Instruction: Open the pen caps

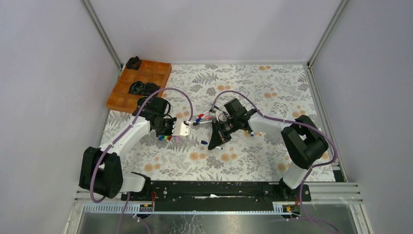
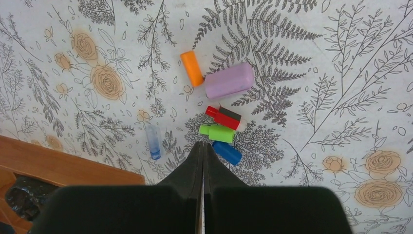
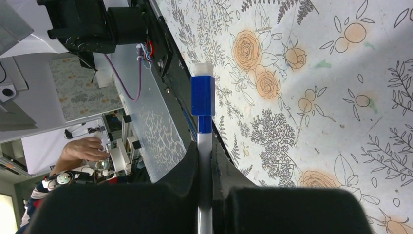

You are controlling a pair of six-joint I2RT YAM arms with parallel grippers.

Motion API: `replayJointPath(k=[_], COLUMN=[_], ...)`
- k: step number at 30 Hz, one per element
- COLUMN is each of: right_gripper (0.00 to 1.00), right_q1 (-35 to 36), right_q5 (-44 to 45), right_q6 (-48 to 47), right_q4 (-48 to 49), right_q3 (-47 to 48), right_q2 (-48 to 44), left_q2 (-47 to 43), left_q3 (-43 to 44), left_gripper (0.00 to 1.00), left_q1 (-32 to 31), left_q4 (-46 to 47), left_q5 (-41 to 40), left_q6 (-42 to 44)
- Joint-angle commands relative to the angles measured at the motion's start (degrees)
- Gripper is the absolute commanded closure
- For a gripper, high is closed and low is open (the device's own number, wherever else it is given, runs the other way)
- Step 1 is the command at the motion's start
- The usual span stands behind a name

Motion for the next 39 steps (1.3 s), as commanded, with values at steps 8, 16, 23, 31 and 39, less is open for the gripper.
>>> replayJointPath(k=[8, 16, 23, 31, 39], right_gripper=[1.00, 1.00, 1.00, 1.00, 1.00], right_q1=[0.96, 4.27, 4.78, 4.79, 4.87], right_q5=[-8.07, -12.13, -13.25, -14.02, -13.83], right_q6=[10.71, 18.21, 21.37, 22.22, 22.10], right_q4=[13.73, 20.47, 24.12, 25.17, 24.01], right_q3=[1.31, 8.83, 9.98, 9.35, 9.95], right_q2=[0.34, 7.15, 9.12, 9.74, 11.39], left_q2=[-6.74, -6.54, -6.15, -5.72, -5.68], left_q3=[2.42, 4.44, 2.83, 0.91, 1.99], left_gripper=[0.24, 0.19, 0.30, 0.71, 1.00], left_q1=[-6.00, -11.14, -12.57, -13.37, -13.98], left_q4=[-1.84, -4.00, -5.39, -3.90, -3.49], left_q5=[18.41, 22.88, 19.61, 14.71, 15.79], left_q6=[-12.56, -14.45, -10.29, -8.13, -9.31])
